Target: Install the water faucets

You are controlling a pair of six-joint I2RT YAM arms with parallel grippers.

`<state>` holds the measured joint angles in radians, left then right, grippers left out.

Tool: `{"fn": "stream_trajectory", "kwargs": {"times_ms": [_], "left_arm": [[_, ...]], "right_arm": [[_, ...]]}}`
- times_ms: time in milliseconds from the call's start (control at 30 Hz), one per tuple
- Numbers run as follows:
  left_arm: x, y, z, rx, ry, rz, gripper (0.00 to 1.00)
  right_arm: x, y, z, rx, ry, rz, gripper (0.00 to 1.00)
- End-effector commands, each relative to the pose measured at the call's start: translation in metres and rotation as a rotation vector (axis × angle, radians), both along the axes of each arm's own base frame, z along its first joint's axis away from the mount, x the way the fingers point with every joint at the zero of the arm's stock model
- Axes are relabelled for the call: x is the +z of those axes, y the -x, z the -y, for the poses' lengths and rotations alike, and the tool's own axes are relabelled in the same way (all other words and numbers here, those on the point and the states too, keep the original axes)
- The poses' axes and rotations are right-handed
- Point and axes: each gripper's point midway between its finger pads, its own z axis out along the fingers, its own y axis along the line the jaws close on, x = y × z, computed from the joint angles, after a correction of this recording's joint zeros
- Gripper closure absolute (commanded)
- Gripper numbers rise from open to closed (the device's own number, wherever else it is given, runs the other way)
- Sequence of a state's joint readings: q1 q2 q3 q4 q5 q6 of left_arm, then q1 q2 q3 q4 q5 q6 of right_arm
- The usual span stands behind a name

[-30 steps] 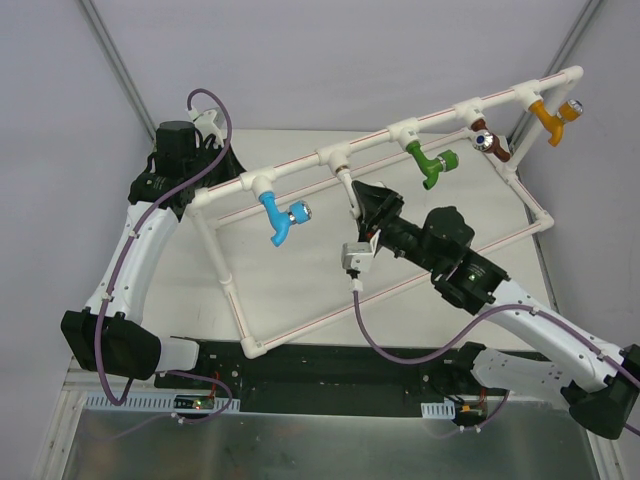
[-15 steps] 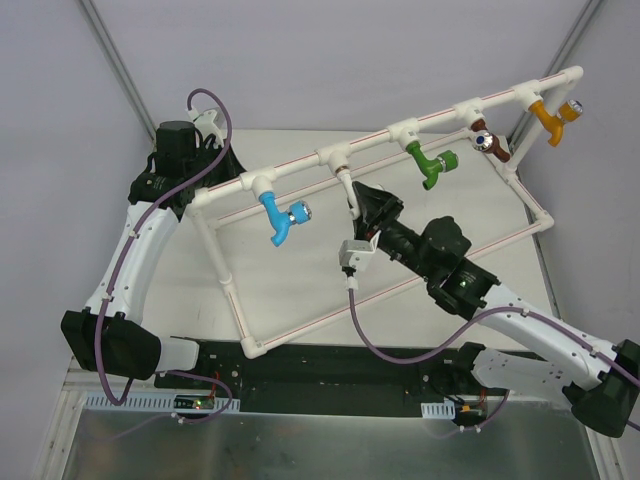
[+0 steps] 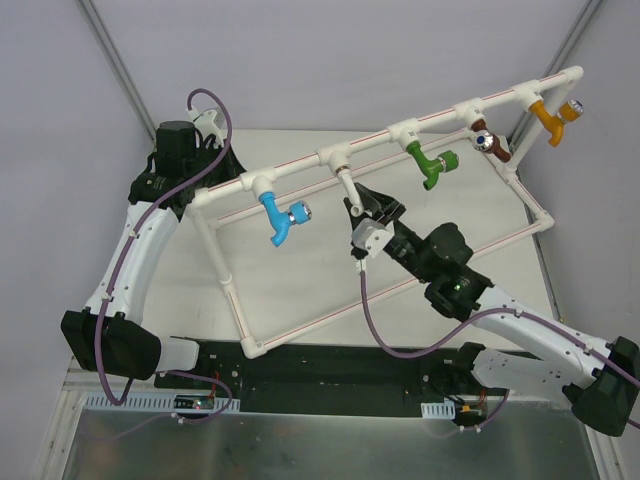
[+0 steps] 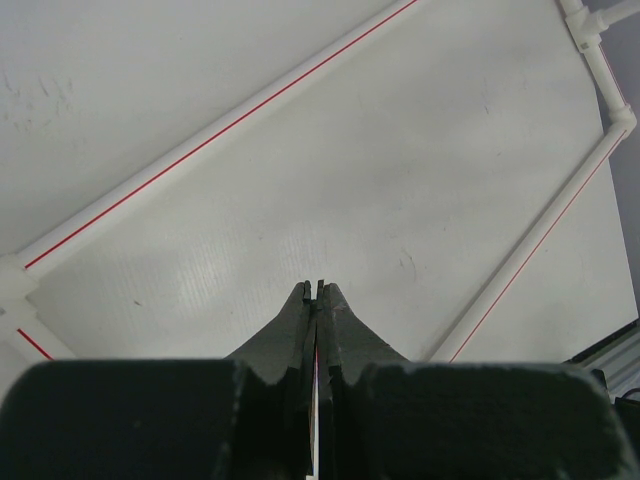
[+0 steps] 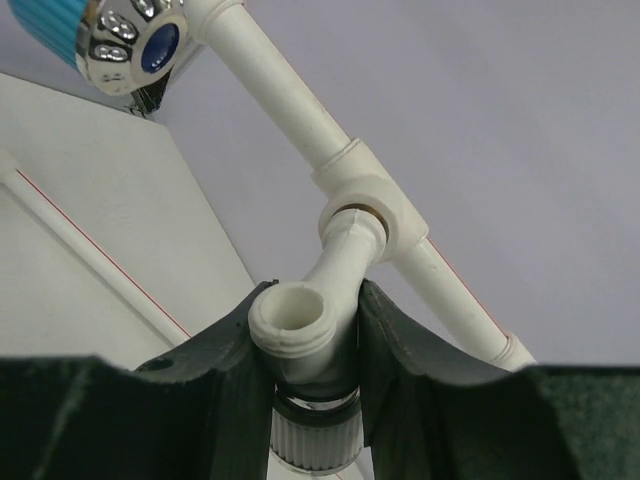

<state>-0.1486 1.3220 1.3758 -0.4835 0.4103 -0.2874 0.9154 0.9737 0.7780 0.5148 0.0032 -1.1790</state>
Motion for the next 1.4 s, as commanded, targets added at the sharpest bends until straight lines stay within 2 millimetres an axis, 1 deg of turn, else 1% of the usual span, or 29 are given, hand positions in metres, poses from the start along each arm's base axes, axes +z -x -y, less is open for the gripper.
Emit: {"fn": "stream_trajectory", "kwargs": {"times_ms": [0, 100, 200, 400, 433, 467, 500, 633, 733, 900, 1100, 1267, 1300, 1367], "left_arm": [[-0.057, 0.019, 0.001, -0.019, -0.043, -0.191, 1.0], [-0.057, 0.019, 0.002, -0.02, -0.042, -0.193, 1.0], [-0.057, 0.019, 0.002, -0.02, -0.04, -0.192, 1.0], [-0.056, 0.019, 0.002, -0.021, -0.039, -0.192, 1.0], [-0.057, 0.02, 0.002, -0.02, -0.04, -0.194, 1.0], [-0.056, 0.019, 0.002, -0.021, -0.039, -0.193, 1.0], [-0.056, 0.02, 0.002, -0.02, -0.039, -0.189, 1.0], [-0.054, 0.02, 0.001, -0.02, -0.041, -0.184, 1.0], [-0.055, 0.02, 0.002, -0.021, -0.037, -0.187, 1.0], [-0.056, 0.019, 0.004, -0.027, -0.026, -0.198, 1.0], [-0.057, 0.019, 0.002, -0.016, -0.04, -0.194, 1.0], [-0.059, 0.017, 0.0, -0.01, -0.049, -0.196, 1.0], [-0.06, 0.017, 0.0, -0.009, -0.055, -0.195, 1.0], [-0.059, 0.017, -0.001, -0.007, -0.056, -0.193, 1.0]], "right_arm": [[-0.018, -0.004, 0.0, -0.017, -0.168, -0.224, 1.0], [-0.021, -0.004, -0.001, -0.014, -0.209, -0.28, 1.0], [-0.019, -0.005, -0.001, -0.012, -0.284, -0.33, 1.0], [-0.01, -0.01, 0.006, -0.033, -0.515, -0.435, 1.0], [-0.005, -0.01, 0.007, -0.026, -0.573, -0.452, 1.0], [-0.005, -0.011, 0.009, -0.028, -0.619, -0.47, 1.0], [-0.001, -0.011, 0.01, -0.021, -0.669, -0.482, 1.0], [0.004, -0.008, 0.009, 0.009, -0.777, -0.53, 1.0], [0.005, -0.013, 0.014, -0.027, -0.854, -0.564, 1.0], [0.002, -0.021, 0.025, -0.089, -0.977, -0.623, 1.0], [-0.005, -0.026, 0.028, -0.116, -1.107, -0.717, 1.0], [-0.005, -0.031, 0.038, -0.148, -1.332, -0.833, 1.0], [-0.008, -0.032, 0.039, -0.159, -1.374, -0.868, 1.0], [-0.009, -0.035, 0.04, -0.169, -1.471, -0.923, 1.0]]}}
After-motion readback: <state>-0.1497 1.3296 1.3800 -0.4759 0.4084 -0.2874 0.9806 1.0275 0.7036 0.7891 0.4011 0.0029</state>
